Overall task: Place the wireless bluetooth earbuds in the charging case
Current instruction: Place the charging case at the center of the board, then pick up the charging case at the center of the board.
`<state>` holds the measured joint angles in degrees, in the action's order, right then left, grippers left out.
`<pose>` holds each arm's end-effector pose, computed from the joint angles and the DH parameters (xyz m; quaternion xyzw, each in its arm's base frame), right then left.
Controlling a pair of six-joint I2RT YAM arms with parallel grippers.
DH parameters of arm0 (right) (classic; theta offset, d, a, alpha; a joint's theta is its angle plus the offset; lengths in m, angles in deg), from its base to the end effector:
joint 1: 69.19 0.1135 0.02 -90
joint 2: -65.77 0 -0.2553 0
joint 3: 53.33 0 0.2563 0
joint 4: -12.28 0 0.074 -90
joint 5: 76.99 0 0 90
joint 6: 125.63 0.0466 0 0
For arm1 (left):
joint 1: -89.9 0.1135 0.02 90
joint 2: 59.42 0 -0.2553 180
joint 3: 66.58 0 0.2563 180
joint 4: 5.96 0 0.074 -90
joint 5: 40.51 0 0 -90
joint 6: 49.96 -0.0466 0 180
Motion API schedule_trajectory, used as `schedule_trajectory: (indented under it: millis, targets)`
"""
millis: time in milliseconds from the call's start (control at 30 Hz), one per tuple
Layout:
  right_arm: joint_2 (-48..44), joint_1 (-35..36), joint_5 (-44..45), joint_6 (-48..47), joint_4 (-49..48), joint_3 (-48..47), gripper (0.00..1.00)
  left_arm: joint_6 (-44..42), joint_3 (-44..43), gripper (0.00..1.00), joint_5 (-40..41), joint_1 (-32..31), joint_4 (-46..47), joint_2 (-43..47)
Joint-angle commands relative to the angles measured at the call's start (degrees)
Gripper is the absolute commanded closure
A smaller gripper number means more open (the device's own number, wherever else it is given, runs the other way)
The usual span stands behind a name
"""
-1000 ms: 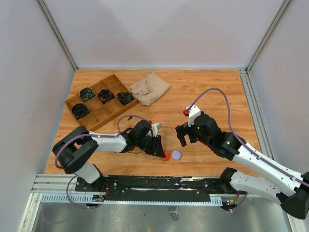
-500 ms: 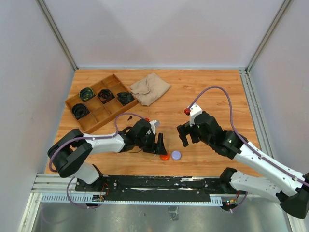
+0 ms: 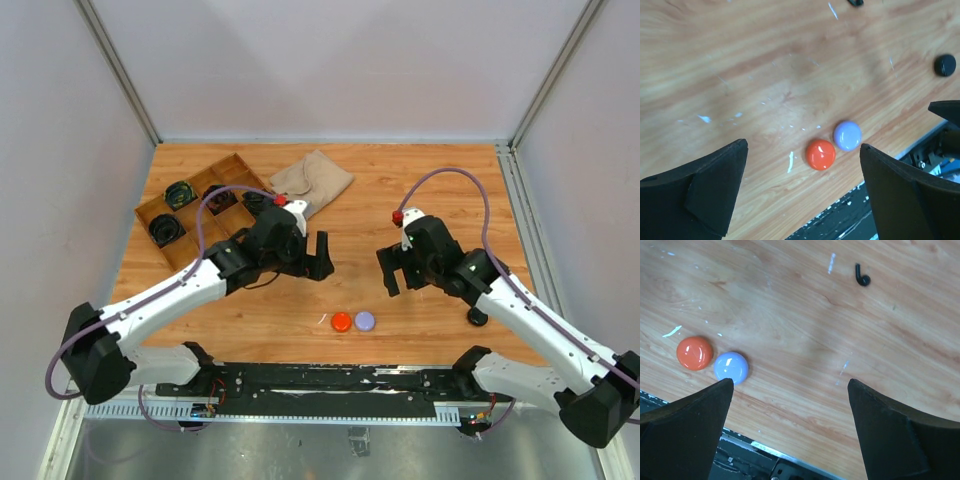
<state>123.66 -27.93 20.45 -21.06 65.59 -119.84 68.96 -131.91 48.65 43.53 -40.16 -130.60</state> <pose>0.1717 0.1426 0.2836 -0.1882 0.9018 0.1270 0.3677 0.1961 -0.2067 0.2514 0.1406 0.8955 -0.2631 0.3303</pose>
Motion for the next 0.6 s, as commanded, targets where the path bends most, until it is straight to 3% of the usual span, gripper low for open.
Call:
schedule_trajectory:
  millis: [0,267,567]
  targets:
    - [-0.4,-7.4,-3.2,3.8,4.9,0.4,0.01,-6.2,-4.5,0.01,4.5,3.6,-10.2,3.7]
    - [-0.2,-21.0,-4.1,6.1,9.2,1.1,0.02,-11.3,-2.9,0.01,6.1,9.5,-11.7,8.3]
    - [2.0,-31.0,3.3,8.9,11.6,2.1,0.04,-14.5,3.5,0.01,10.8,12.1,-7.9,10.4]
